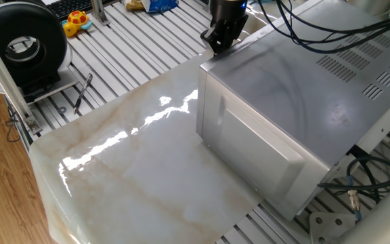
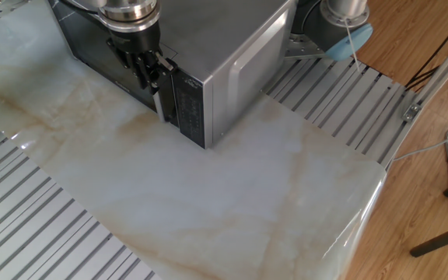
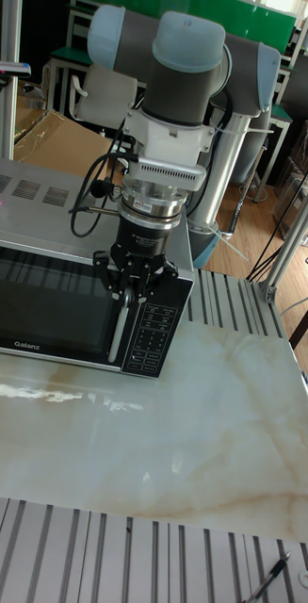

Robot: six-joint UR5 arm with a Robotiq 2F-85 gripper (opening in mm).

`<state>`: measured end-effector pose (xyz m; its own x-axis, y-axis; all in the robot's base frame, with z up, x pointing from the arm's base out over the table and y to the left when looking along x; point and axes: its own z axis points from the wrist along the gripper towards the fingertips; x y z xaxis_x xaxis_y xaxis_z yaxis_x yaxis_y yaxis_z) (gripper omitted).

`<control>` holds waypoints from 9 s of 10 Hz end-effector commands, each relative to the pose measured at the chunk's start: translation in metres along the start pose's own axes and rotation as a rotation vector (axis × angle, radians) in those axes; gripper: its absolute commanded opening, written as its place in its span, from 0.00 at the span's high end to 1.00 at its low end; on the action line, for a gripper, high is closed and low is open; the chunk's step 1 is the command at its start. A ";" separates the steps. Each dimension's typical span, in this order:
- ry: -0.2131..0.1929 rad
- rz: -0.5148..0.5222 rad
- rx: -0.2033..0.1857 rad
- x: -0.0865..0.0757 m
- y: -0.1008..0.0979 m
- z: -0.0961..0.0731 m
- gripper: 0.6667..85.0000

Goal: Open the microwave door

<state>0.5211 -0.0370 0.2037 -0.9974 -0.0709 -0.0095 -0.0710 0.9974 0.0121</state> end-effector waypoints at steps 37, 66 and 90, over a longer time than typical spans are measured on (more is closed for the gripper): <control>-0.007 0.054 -0.023 0.015 0.006 -0.014 0.98; -0.053 -0.053 0.003 -0.023 0.007 -0.014 0.43; -0.016 0.033 -0.096 -0.005 0.024 0.009 0.98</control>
<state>0.5156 -0.0273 0.1942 -0.9992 -0.0387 -0.0128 -0.0392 0.9984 0.0413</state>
